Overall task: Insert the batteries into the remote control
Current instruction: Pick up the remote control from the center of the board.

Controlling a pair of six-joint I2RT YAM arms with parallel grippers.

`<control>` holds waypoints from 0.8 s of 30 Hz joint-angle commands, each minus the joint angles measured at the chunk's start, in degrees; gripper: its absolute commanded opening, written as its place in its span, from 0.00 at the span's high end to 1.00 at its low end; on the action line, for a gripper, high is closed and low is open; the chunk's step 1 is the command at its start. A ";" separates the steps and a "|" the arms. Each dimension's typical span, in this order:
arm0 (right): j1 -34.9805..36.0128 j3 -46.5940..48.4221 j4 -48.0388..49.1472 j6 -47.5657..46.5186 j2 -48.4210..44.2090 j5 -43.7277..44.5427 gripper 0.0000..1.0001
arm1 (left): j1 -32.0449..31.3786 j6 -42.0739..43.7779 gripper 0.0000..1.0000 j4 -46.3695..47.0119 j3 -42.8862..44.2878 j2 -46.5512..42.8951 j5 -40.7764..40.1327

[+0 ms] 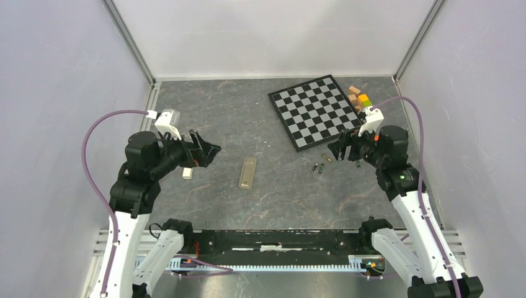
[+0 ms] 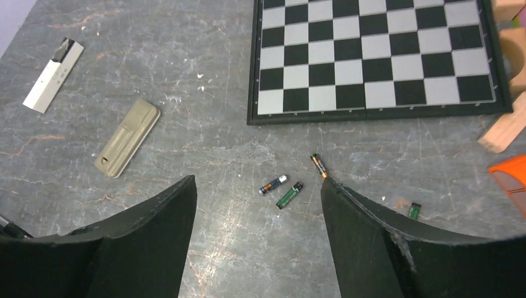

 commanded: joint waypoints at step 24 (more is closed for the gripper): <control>23.41 -21.06 24.18 21.74 7.36 12.37 0.13 | -15.48 -22.22 0.05 22.64 -25.16 26.33 -19.71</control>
